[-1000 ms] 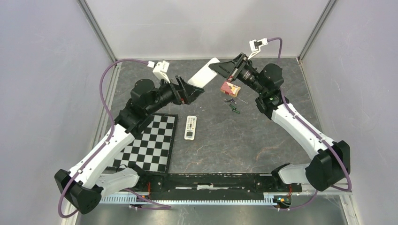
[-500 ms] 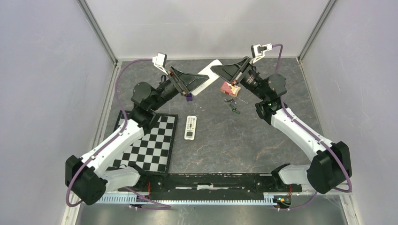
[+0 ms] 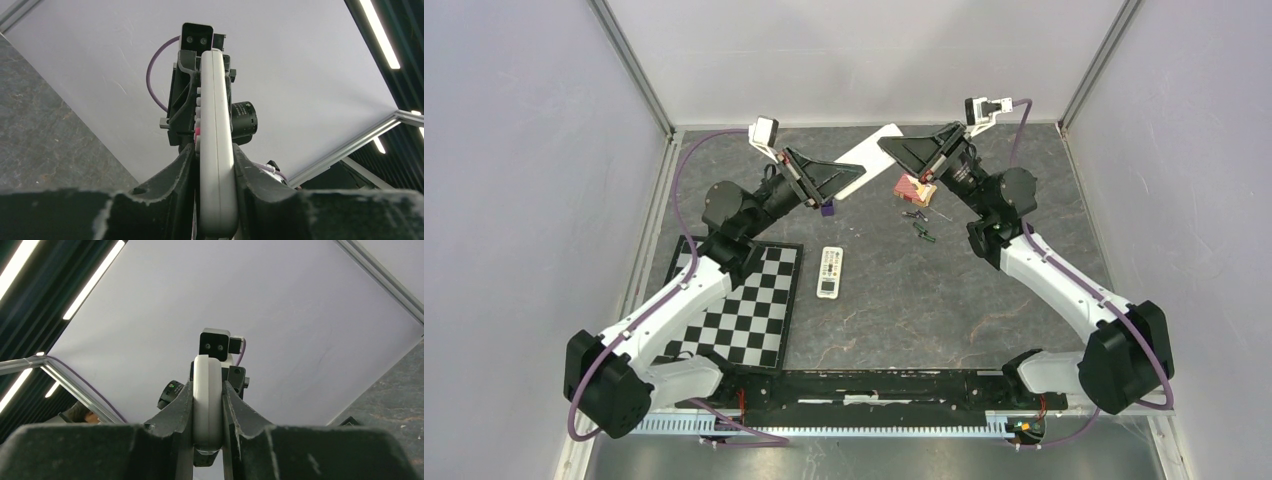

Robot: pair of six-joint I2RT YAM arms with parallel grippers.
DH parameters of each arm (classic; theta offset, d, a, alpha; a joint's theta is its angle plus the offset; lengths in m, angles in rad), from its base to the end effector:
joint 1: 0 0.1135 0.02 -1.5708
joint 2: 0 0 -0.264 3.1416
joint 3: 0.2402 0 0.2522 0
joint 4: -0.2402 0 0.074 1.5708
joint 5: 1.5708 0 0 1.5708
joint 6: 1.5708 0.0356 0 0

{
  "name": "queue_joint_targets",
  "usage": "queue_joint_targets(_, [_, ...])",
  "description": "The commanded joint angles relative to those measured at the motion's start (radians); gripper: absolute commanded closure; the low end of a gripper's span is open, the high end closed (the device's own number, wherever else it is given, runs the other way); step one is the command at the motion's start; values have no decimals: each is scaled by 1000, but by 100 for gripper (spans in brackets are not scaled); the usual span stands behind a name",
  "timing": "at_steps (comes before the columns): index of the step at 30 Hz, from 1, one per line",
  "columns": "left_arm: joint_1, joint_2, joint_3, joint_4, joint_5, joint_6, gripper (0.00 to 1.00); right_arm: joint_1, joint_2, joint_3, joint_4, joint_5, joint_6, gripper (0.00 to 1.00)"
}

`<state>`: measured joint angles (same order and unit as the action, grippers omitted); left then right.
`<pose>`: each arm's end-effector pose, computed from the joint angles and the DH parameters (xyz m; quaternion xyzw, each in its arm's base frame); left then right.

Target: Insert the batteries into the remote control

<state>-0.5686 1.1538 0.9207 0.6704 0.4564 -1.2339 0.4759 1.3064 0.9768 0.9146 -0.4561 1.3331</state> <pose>0.2117 -0.1539 0.4015 0.0096 0.5566 -0.7197 0.4148 0.2511 0.1470 0.4043 0.0104 0.5020 0.7407 0.4463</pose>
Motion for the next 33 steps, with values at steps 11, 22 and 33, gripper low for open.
queue_joint_targets(11, [62,-8,18,-50,74,26,98,-24,18,-72,40,-44,-43,50])
queue_joint_targets(22, [184,13,-40,-53,267,-11,98,-83,-28,-136,29,-121,-171,2])
queue_joint_targets(33, [212,23,-72,-267,455,260,98,-108,-120,-152,-483,-108,-686,2])
